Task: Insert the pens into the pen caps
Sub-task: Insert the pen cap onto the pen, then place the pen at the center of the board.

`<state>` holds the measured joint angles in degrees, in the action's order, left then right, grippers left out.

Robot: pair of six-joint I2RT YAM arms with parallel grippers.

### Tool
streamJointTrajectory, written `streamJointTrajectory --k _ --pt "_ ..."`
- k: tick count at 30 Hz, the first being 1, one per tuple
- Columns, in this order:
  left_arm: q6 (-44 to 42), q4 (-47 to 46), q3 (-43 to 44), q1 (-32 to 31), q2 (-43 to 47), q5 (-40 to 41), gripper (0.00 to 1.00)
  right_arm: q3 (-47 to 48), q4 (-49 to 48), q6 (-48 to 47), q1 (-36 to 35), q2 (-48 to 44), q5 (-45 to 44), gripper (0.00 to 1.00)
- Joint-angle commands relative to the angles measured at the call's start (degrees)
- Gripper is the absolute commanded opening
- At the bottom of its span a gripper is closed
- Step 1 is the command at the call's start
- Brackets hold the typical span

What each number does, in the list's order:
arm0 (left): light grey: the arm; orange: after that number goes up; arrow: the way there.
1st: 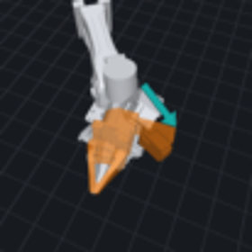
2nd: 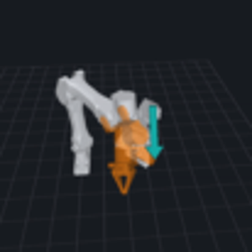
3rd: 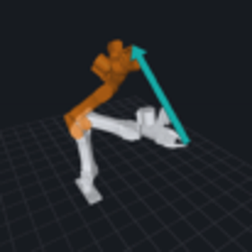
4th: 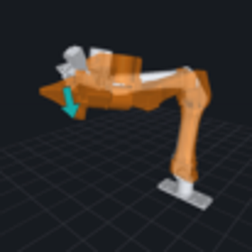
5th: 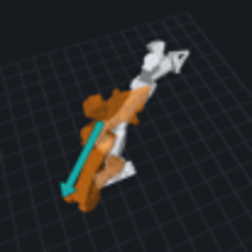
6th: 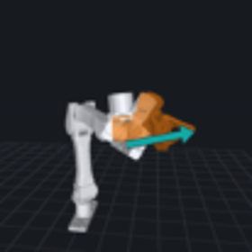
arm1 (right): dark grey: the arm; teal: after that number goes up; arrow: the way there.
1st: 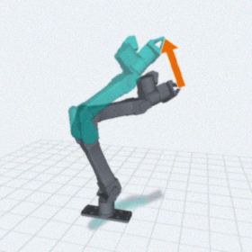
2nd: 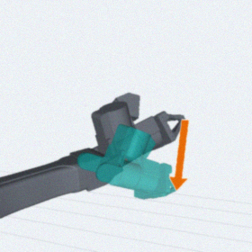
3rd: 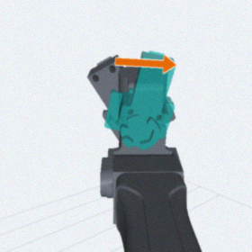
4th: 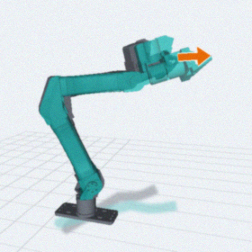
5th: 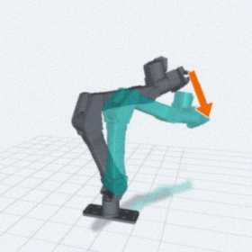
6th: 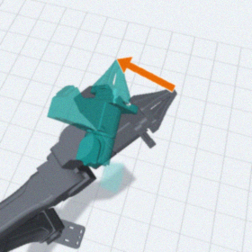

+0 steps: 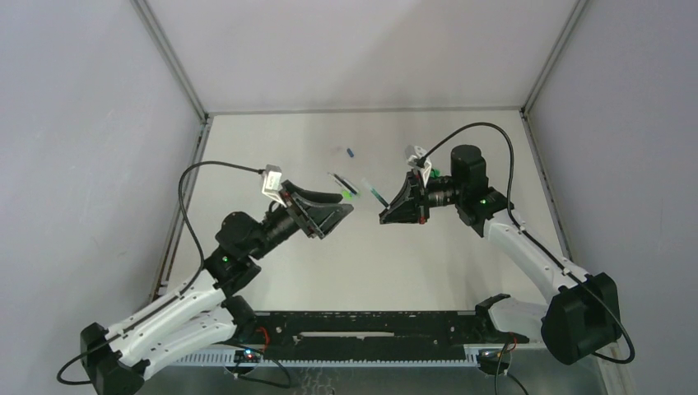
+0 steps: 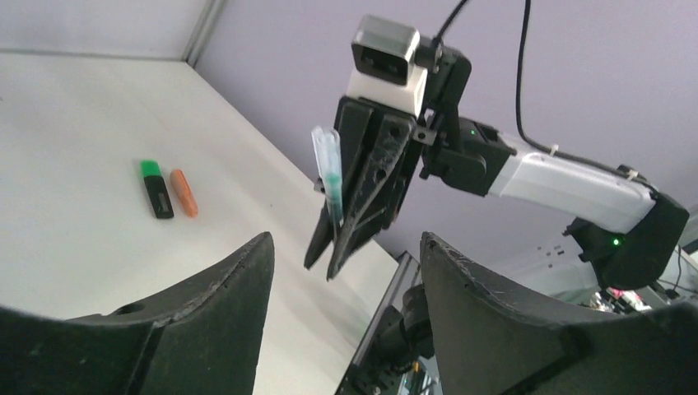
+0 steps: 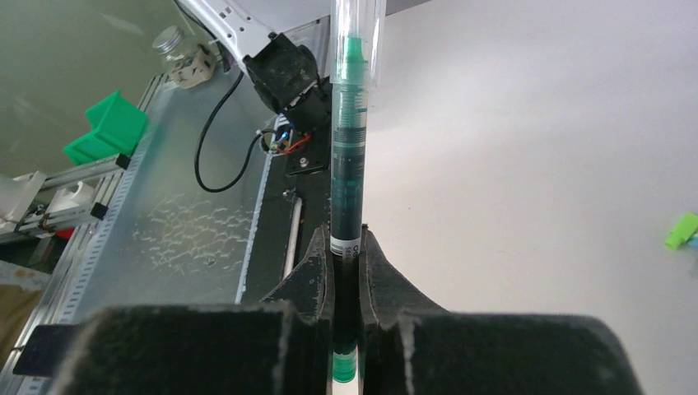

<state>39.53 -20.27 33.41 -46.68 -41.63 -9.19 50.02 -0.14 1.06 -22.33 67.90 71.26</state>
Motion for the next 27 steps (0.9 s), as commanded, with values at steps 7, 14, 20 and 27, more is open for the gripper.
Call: streamJointTrajectory --k 7,14,20,27 --pt "6.02 -14.84 0.21 2.44 -7.05 0.29 0.66 2.19 -2.03 -2.4 0.35 0.97 3.53 0.0" --pt "9.95 -17.39 3.36 2.38 -13.64 -0.18 0.62 2.19 -2.23 -1.88 0.18 1.22 2.64 0.0" --pt "10.72 -18.1 4.91 2.2 -16.02 -0.54 0.55 2.18 -2.26 -1.76 -0.06 1.61 2.18 0.0" --pt "11.01 -18.49 5.83 2.1 -17.03 -0.23 0.53 3.29 -0.12 -3.43 -0.44 2.26 1.6 0.0"
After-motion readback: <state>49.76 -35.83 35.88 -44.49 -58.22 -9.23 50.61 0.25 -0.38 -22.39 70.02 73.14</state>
